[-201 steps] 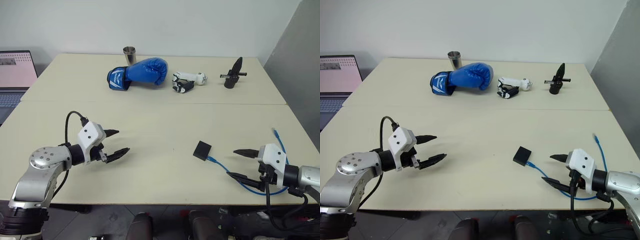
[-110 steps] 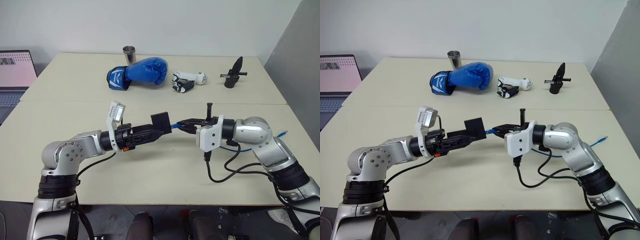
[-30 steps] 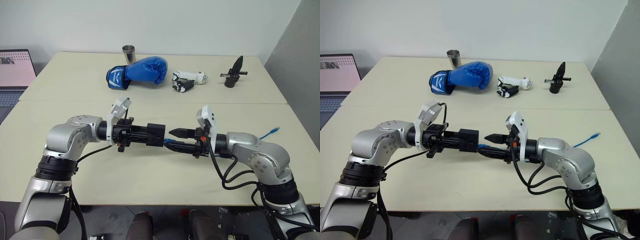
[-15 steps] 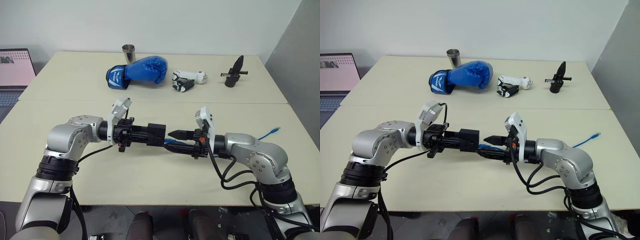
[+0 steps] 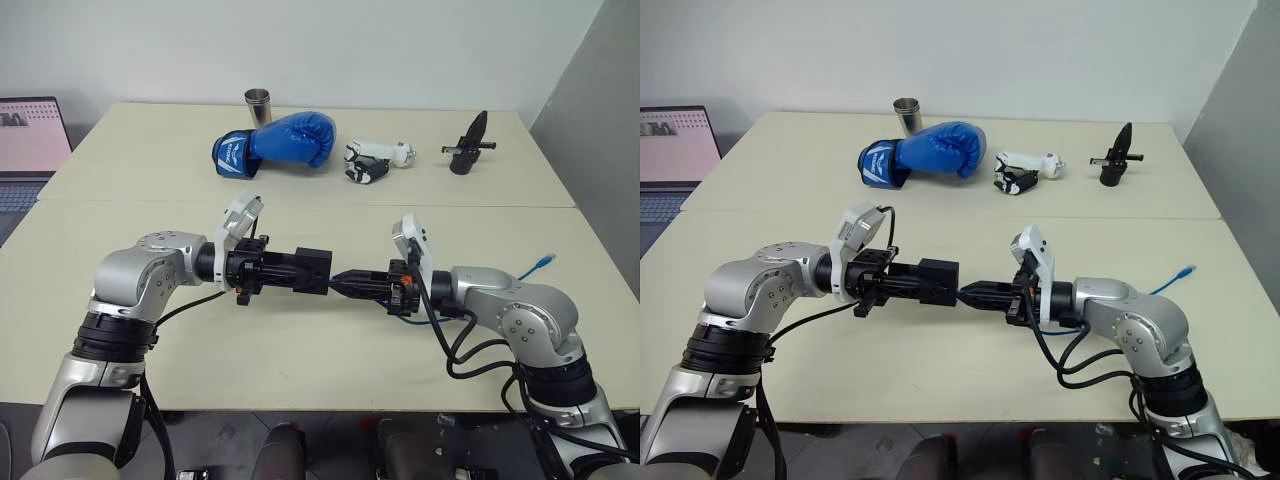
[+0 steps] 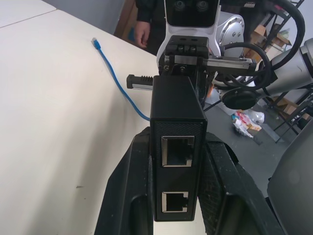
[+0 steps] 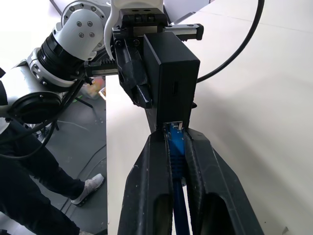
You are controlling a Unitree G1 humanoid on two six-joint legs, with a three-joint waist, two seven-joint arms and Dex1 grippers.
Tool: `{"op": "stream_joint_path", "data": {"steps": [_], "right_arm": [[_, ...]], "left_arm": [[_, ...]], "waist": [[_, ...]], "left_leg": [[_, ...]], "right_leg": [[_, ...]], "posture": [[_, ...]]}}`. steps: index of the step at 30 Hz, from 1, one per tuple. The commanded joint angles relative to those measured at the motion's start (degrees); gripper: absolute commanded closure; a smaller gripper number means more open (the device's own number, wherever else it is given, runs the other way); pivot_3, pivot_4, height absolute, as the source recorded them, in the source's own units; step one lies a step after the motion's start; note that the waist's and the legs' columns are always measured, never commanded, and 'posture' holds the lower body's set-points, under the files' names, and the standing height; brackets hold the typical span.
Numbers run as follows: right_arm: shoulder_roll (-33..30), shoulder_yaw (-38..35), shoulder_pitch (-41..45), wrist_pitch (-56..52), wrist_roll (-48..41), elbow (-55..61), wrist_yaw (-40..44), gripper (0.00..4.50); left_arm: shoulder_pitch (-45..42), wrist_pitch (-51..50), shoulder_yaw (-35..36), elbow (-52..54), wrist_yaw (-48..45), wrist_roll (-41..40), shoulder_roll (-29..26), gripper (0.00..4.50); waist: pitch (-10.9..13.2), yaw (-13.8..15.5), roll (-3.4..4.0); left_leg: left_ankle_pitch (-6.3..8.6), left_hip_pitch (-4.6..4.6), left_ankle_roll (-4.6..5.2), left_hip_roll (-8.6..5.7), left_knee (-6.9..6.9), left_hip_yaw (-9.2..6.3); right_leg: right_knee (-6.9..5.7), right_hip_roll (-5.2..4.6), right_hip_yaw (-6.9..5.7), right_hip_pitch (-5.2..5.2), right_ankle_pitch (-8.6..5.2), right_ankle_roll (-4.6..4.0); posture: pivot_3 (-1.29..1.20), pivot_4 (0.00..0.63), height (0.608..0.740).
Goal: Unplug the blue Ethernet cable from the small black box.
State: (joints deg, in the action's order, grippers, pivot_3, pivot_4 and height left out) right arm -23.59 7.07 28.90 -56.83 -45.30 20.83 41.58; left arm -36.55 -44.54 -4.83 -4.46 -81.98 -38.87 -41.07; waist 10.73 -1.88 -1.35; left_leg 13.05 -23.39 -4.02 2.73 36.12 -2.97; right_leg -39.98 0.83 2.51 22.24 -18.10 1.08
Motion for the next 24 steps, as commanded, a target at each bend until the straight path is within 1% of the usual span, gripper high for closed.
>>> {"op": "stream_joint_path", "data": {"steps": [1,8,17,21,24], "right_arm": [[-0.1,-0.7,1.2,0.1,-1.4,1.8,0.6,4.44],[-2.7,-0.1,0.4,1.4,0.1,1.7,2.9,4.44],[-9.4,-1.9,-1.9,2.9,1.2,0.5,6.6,4.44],[-9.1,-2.7,-1.4,2.6,0.2,0.8,6.2,4.48],[-9.1,-2.9,-1.3,3.8,1.8,-0.1,5.8,4.48]], "left_arm": [[-0.2,-0.2,0.9,1.8,0.0,-0.7,0.2,3.7],[-0.5,-0.8,0.9,1.1,-0.7,-0.7,-0.4,3.7],[-0.9,-0.3,1.1,-0.7,-2.0,0.5,-2.6,3.7],[-0.7,-0.5,1.2,-0.3,-1.5,0.4,-2.2,3.7],[-0.3,-0.2,1.2,0.2,-1.4,0.7,-2.4,3.7]], "waist": [[0.0,0.0,0.0],[0.0,0.0,0.0],[0.0,0.0,0.0],[0.0,0.0,0.0],[0.0,0.0,0.0]], "left_leg": [[0.0,0.0,0.0,0.0,0.0,0.0],[0.0,-0.01,0.0,0.0,0.0,0.0],[0.0,-0.01,0.0,0.0,0.0,0.0],[0.0,-0.01,0.0,0.0,0.01,0.0],[0.0,-0.01,0.0,0.0,0.01,0.0]], "right_leg": [[0.0,0.0,0.0,0.0,0.0,0.0],[0.0,0.0,0.0,0.0,0.0,0.0],[0.01,0.0,0.0,0.01,0.0,0.01],[0.0,0.0,-0.01,0.01,0.0,0.01],[0.0,0.01,-0.01,0.01,0.0,0.01]], "posture": [[0.0,0.15,0.74],[0.0,0.15,0.74],[0.0,0.15,0.74],[0.0,0.15,0.74],[0.0,0.15,0.74]]}}
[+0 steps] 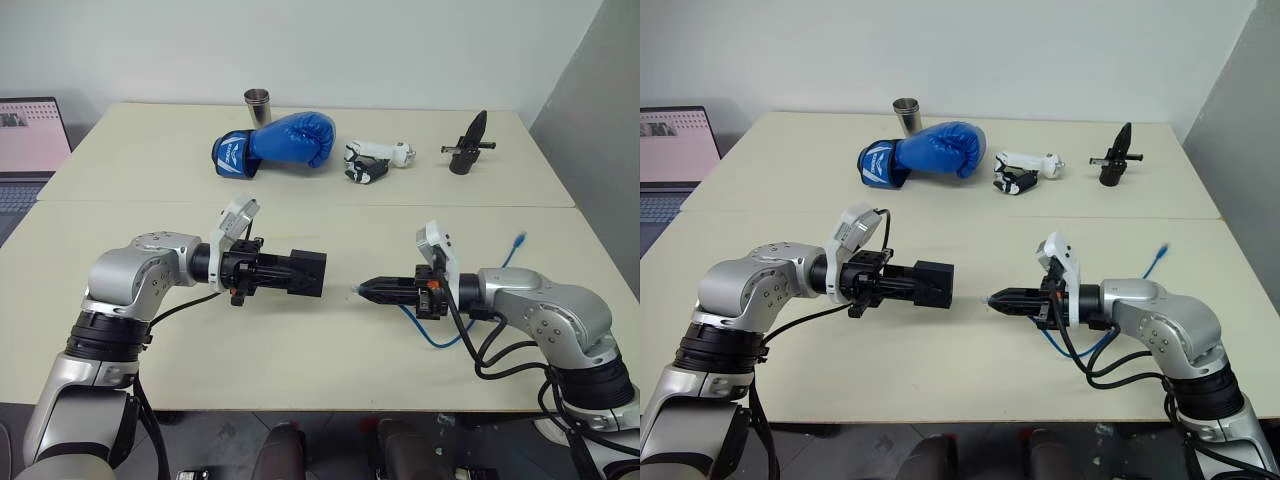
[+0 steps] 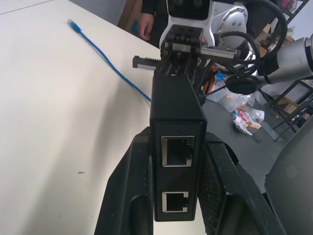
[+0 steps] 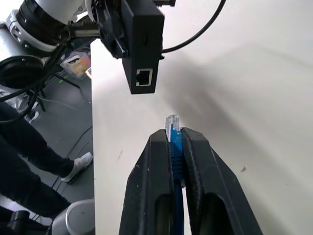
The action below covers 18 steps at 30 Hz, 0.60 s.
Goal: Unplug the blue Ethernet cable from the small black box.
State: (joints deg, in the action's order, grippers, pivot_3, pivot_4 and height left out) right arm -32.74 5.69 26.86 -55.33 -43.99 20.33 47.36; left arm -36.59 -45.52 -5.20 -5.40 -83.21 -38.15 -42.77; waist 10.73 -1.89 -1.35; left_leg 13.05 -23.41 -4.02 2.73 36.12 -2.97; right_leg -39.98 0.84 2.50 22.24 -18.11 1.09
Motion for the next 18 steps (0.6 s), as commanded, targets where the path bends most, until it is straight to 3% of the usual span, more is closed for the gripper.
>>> {"op": "stream_joint_path", "data": {"steps": [1,6,10,14,16,17,18], "right_arm": [[0.3,-2.2,1.0,4.2,2.4,-1.6,-1.1,4.48],[1.4,-4.0,6.0,18.7,15.4,-20.7,-8.1,4.48],[2.3,-3.2,11.7,34.3,28.9,-43.6,-19.3,4.48],[3.4,-4.1,15.2,41.3,34.0,-57.5,-23.7,4.48],[3.6,-4.6,15.7,42.8,34.5,-59.5,-23.3,3.78],[3.8,-5.0,15.6,42.8,34.1,-59.3,-22.8,3.76],[3.9,-5.4,15.2,42.3,33.6,-57.7,-21.7,3.42]], "left_arm": [[-0.1,1.0,1.8,1.2,0.1,0.2,-0.9,3.7],[1.2,2.8,3.3,1.6,3.7,1.3,-0.1,3.7],[3.1,5.3,4.0,3.5,7.5,2.4,1.5,3.7],[4.2,6.8,4.1,5.3,10.0,3.0,2.8,3.7],[4.6,7.6,4.3,5.8,11.0,3.4,3.1,3.7],[4.7,8.2,4.2,6.0,11.3,3.7,3.2,3.7],[5.0,9.0,4.2,6.0,12.2,4.3,3.5,3.7]], "waist": [[0.0,0.0,0.0],[0.0,0.0,0.0],[0.0,0.0,0.01],[0.0,0.1,0.01],[0.0,0.0,0.02],[0.0,-0.1,0.02],[0.0,-0.1,0.02]], "left_leg": [[0.0,0.0,0.0,0.0,0.0,0.0],[0.0,0.0,0.0,-0.01,0.03,0.03],[0.0,0.01,0.0,0.0,0.03,0.08],[-0.01,-0.07,0.0,-0.03,0.01,0.11],[-0.01,-0.14,-0.01,-0.03,0.01,0.13],[-0.01,-0.13,-0.01,-0.03,0.01,0.15],[-0.01,-0.13,-0.02,-0.03,0.02,0.16]], "right_leg": [[0.0,0.0,0.0,0.0,0.0,0.0],[0.0,-0.01,0.03,0.0,0.01,0.02],[0.0,-0.01,0.06,0.01,0.09,-0.12],[0.03,-0.05,0.08,0.07,0.17,-0.27],[0.04,-0.05,0.1,0.09,0.17,-0.28],[0.03,-0.06,0.11,0.09,0.17,-0.29],[0.05,-0.07,0.13,0.08,0.17,-0.29]], "posture": [[0.0,0.15,0.74],[0.0,0.15,0.74],[0.0,0.15,0.74],[0.0,0.15,0.74],[0.0,0.15,0.74],[0.0,0.15,0.74],[0.0,0.15,0.74]]}}
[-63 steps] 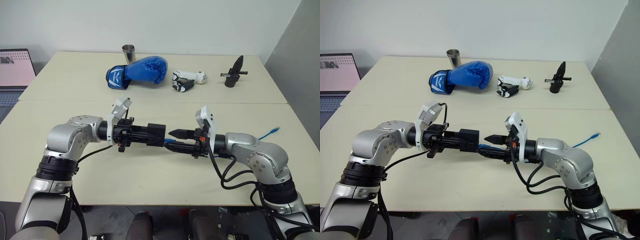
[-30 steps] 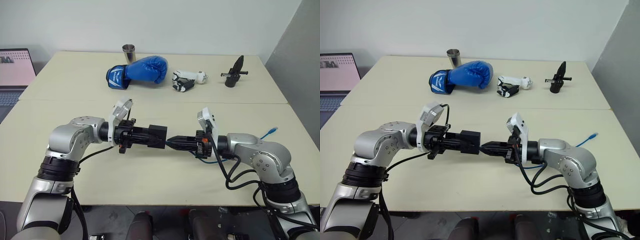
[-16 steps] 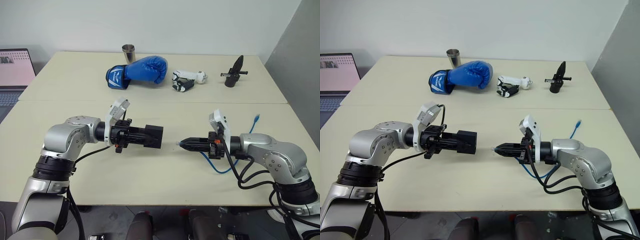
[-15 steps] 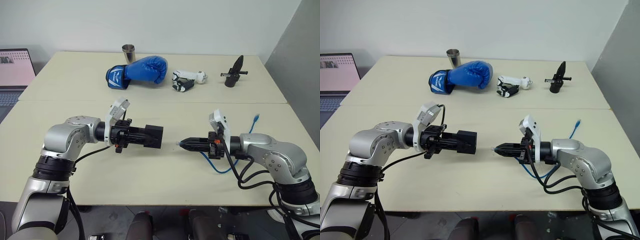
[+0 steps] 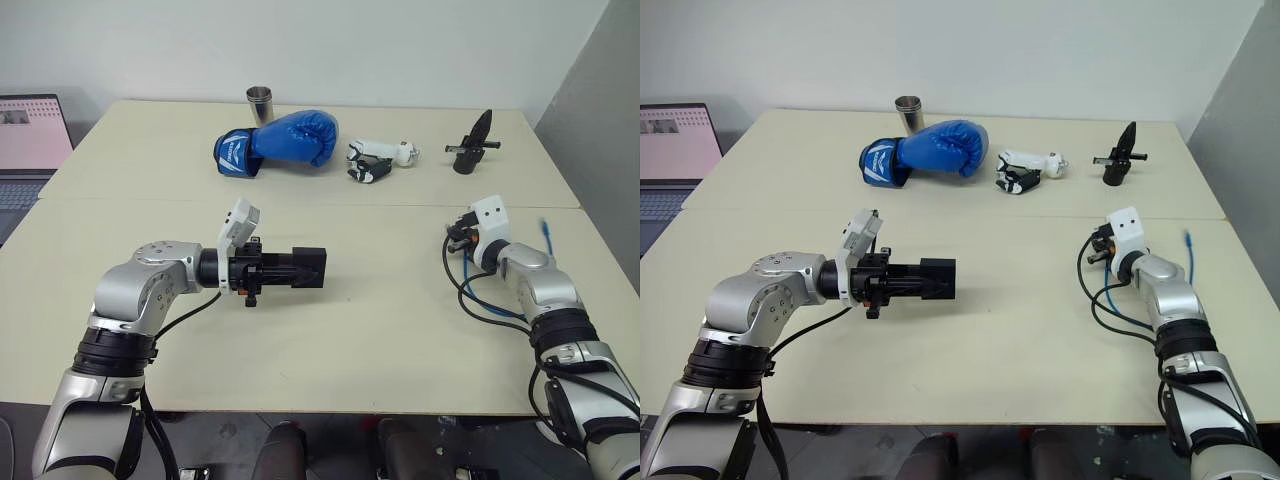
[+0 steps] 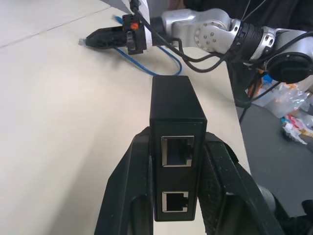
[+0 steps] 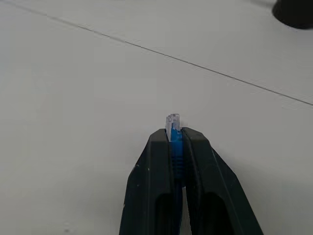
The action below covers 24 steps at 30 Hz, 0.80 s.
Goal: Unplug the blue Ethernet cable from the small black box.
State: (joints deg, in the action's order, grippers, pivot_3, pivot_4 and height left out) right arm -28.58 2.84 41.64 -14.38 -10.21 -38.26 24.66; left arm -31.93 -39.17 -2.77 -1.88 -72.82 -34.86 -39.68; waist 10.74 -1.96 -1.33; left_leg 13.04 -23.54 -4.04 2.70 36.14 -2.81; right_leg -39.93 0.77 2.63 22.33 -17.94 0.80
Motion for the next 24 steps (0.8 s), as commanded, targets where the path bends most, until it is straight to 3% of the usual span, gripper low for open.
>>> {"op": "stream_joint_path", "data": {"steps": [1,4,8,10,16,24], "right_arm": [[-0.2,-2.9,-0.1,0.6,-0.8,2.8,1.9,3.23],[-0.6,-3.9,-1.9,-2.5,-2.7,12.3,4.4,2.33],[-2.0,-4.2,-4.7,-6.4,-4.5,24.2,7.4,1.58],[-3.2,-3.4,-7.1,-10.7,-10.0,35.2,13.5,1.22],[-6.3,2.0,-10.1,-21.4,-18.3,56.0,22.3,1.19],[-6.6,11.4,-8.6,-21.9,-13.7,58.8,24.8,1.19]], "left_arm": [[0.7,3.5,1.8,2.6,2.6,1.5,0.6,3.7],[1.5,6.8,2.9,1.5,7.4,3.5,2.8,3.7],[1.6,11.1,6.0,-1.1,15.4,6.0,6.3,3.7],[1.3,16.4,8.1,-4.3,22.5,9.5,8.8,3.7],[2.6,33.4,13.0,-15.3,43.7,21.5,13.3,3.7],[8.1,38.6,13.8,-19.9,45.9,22.4,14.8,3.7]], "waist": [[0.0,0.0,0.01],[0.0,0.0,0.02],[0.0,0.1,0.05],[0.0,0.1,0.05],[0.0,0.1,0.07],[0.0,0.3,0.06]], "left_leg": [[0.0,0.0,0.0,0.0,0.01,-0.01],[0.0,0.03,0.0,0.01,0.0,-0.03],[0.0,0.05,0.01,0.02,0.04,-0.06],[0.0,0.05,0.01,0.02,0.07,-0.08],[0.01,0.03,0.02,0.02,0.09,-0.13],[0.0,0.04,0.01,-0.02,0.13,-0.16]], "right_leg": [[-0.01,0.0,-0.02,0.0,0.0,0.0],[-0.04,0.0,-0.02,0.0,0.0,0.0],[-0.1,0.02,-0.03,-0.01,0.0,0.01],[-0.12,0.01,-0.06,-0.02,0.0,0.01],[-0.05,-0.02,-0.07,-0.04,0.01,0.02],[-0.06,-0.05,-0.14,-0.09,0.01,0.02]], "posture": [[0.0,0.15,0.74],[0.0,0.15,0.74],[0.0,0.15,0.74],[0.0,0.15,0.74],[0.0,0.15,0.74],[0.0,0.15,0.74]]}}
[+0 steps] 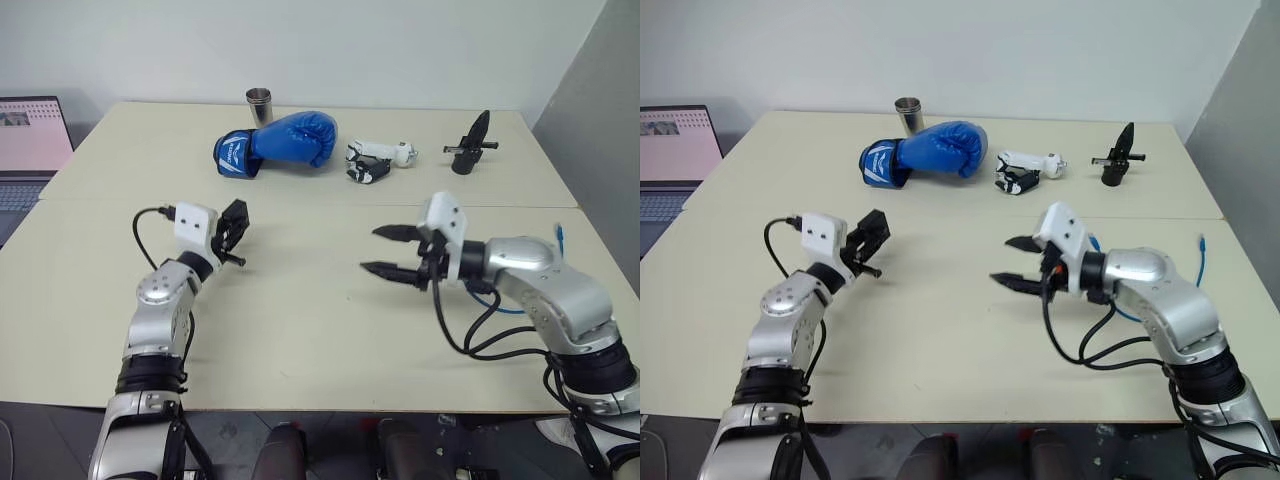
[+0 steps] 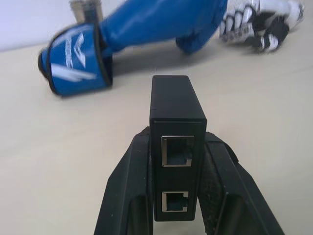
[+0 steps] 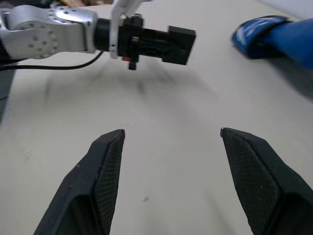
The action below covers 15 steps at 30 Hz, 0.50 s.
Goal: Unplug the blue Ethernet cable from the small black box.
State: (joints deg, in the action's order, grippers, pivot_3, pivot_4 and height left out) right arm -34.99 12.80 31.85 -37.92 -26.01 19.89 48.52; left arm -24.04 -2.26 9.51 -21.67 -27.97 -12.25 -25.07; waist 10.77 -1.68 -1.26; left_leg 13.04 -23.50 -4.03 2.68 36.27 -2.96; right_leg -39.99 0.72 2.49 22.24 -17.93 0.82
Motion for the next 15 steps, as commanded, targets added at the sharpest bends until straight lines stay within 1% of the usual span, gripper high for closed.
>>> {"op": "stream_joint_path", "data": {"steps": [1,4,5,6,7,9,15], "right_arm": [[-0.1,2.0,1.4,2.1,2.8,0.2,1.2,1.19],[0.4,2.8,2.0,2.9,4.1,-0.9,1.6,1.19],[0.5,2.9,2.1,3.1,4.3,-1.2,1.8,1.19],[0.6,3.0,2.2,3.2,4.5,-1.4,2.0,1.19],[0.8,2.9,2.3,3.3,4.8,-1.5,2.2,1.19],[1.0,2.9,2.4,3.3,5.0,-1.7,2.5,1.19],[1.5,2.5,2.7,3.0,5.6,-1.8,2.9,1.19]], "left_arm": [[0.7,1.4,1.7,-0.4,1.3,-0.3,0.4,3.7],[1.9,1.5,1.7,-0.9,1.4,-0.6,0.6,3.7],[2.3,1.3,1.8,-0.8,1.6,-0.6,0.6,3.0],[2.6,0.9,1.9,-0.7,1.8,-0.8,0.7,2.92],[2.8,0.8,2.0,-0.6,1.8,-0.9,0.8,2.6],[3.3,0.2,2.3,-0.2,2.2,-1.2,1.1,2.27],[4.4,0.3,2.6,0.7,2.3,-1.2,1.3,0.83]], "waist": [[0.0,0.1,0.0],[0.0,0.1,-0.01],[0.0,0.1,-0.01],[0.0,0.0,-0.01],[0.0,0.0,-0.01],[0.0,0.0,-0.01],[0.0,0.0,-0.01]], "left_leg": [[0.0,-0.02,0.0,0.0,0.03,-0.02],[0.0,-0.03,0.0,0.0,0.08,-0.06],[0.0,-0.03,0.0,0.0,0.09,-0.06],[0.0,-0.03,0.0,0.0,0.09,-0.06],[0.0,-0.03,0.0,0.0,0.09,-0.06],[0.0,-0.03,0.0,0.01,0.09,-0.07],[0.0,-0.03,0.0,0.01,0.09,-0.07]], "right_leg": [[0.0,0.0,-0.03,0.0,0.0,0.0],[-0.02,0.0,-0.06,-0.02,0.0,0.01],[-0.02,0.0,-0.06,-0.02,0.01,0.01],[-0.03,0.01,-0.06,-0.02,0.01,0.01],[-0.03,0.0,-0.06,-0.02,0.01,0.01],[-0.03,0.01,-0.07,-0.02,0.01,0.01],[-0.04,0.01,-0.07,-0.02,0.01,0.01]], "posture": [[0.0,0.15,0.74],[0.0,0.15,0.74],[0.0,0.15,0.74],[0.0,0.15,0.74],[0.0,0.15,0.74],[0.0,0.15,0.74],[0.0,0.15,0.74]]}}
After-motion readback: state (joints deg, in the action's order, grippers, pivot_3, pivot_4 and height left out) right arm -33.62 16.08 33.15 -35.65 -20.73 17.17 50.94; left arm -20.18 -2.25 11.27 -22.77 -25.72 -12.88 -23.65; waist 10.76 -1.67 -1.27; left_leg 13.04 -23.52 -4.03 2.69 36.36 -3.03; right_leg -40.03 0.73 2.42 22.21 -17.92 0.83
